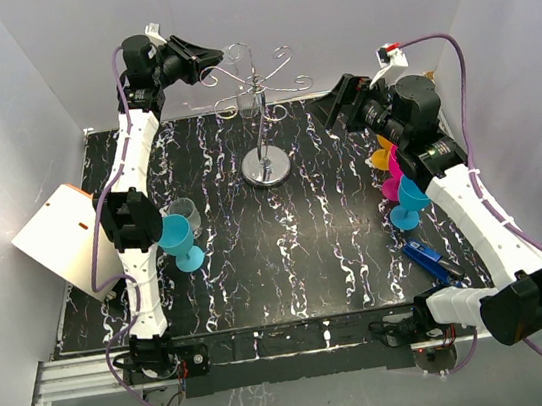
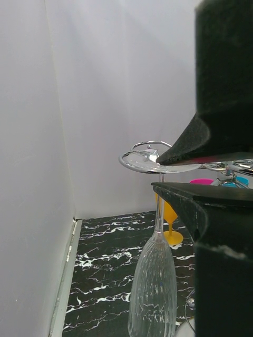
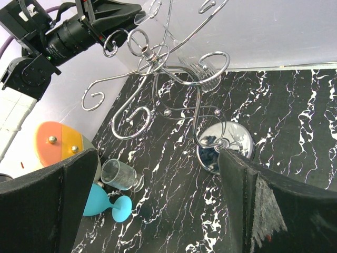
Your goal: Take the wine glass off the wine glass rack
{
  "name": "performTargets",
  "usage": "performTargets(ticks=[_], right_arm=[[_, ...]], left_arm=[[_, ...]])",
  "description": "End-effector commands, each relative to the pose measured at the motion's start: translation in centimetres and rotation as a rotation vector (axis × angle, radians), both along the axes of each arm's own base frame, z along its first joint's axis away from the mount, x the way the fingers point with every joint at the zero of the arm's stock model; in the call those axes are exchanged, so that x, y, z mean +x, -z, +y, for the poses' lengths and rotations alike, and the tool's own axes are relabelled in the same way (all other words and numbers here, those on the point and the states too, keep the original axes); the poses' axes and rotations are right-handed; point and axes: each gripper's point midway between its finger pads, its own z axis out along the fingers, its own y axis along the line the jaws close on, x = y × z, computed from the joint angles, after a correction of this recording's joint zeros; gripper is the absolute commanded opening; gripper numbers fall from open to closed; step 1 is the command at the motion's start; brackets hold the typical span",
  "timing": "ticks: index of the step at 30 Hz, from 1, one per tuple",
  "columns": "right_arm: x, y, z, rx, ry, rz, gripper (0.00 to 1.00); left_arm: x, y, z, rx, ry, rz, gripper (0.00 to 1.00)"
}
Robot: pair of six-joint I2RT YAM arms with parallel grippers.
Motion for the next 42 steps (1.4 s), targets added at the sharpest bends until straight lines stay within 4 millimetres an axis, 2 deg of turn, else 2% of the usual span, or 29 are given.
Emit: performTargets(ticks=[1, 9, 16, 31, 42], right_arm=[[-0.3, -2.9, -0.7, 0.022, 0.026, -0.103, 0.98], [-0.4, -3.0, -0.7, 0.024, 0.027, -0.104, 0.98], [-0.4, -3.0, -0.8, 0.024, 0.03, -0.106, 0.98], [-0.6, -3.2, -0.9, 0.023, 0.036, -0.112, 0.98], [-0.5, -3.2, -0.8, 0.026, 0.031, -0.112, 0.98]], left_arm=[[-1.7, -1.5, -2.0, -0.016, 0.084, -0.027, 0.17], [-2.0, -1.8, -2.2, -0.03, 0.102, -0.028, 0.14], [-2.3, -2.3, -2.2, -0.042, 0.11, -0.031, 0.0], [-2.8, -5.7, -1.3, -0.141, 0.114, -0.047, 0.0], [-2.8, -6.2, 0.0, -0.175, 0.102, -0.032, 0.0]])
